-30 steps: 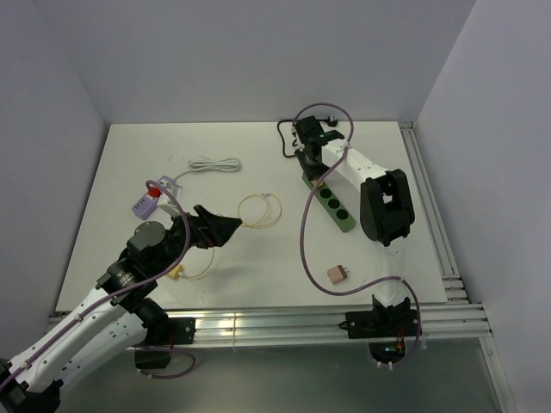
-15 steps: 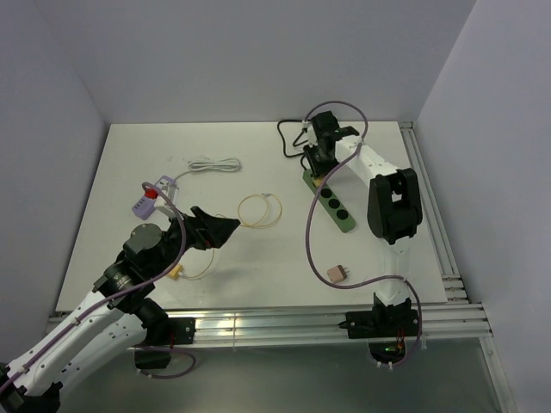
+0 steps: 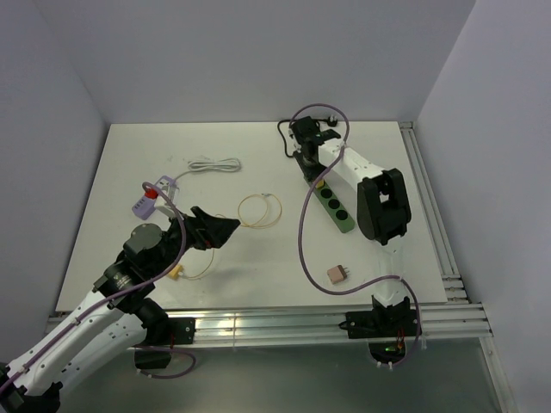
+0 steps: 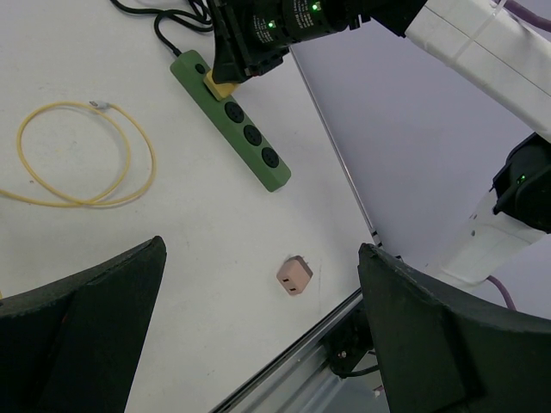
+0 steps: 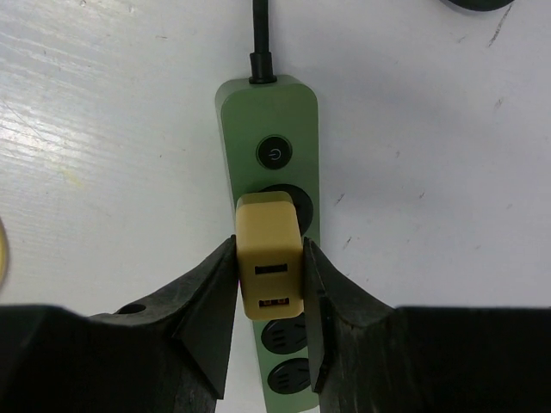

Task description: Insert the plug

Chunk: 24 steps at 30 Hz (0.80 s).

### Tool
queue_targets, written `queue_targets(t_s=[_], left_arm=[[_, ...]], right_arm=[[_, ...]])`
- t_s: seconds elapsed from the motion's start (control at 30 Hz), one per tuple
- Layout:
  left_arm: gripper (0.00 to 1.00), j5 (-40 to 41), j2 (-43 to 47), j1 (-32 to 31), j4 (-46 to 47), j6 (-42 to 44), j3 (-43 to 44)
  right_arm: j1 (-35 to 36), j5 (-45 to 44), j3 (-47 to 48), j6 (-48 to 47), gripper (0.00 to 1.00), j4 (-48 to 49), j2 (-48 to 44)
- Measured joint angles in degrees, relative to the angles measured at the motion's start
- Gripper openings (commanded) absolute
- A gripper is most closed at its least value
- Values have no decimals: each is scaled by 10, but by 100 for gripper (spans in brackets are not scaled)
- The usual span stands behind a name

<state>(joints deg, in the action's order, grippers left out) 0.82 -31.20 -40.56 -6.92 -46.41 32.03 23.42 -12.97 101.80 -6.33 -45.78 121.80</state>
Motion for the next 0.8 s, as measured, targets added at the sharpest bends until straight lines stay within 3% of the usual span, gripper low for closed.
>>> queue_targets(t_s=[0.37,0.67,0.8], left_arm=[[99,0,13,0,-9,-5,0],[99,-8,6,0,-2,-13,-5],[100,-8,11,0,-4,-13,-5]], right_arm=[[-55,103,1,9,0,0,-6],[-26,51,12,3,0,-13,4],[-38,68,4,5,0,-4,-2]])
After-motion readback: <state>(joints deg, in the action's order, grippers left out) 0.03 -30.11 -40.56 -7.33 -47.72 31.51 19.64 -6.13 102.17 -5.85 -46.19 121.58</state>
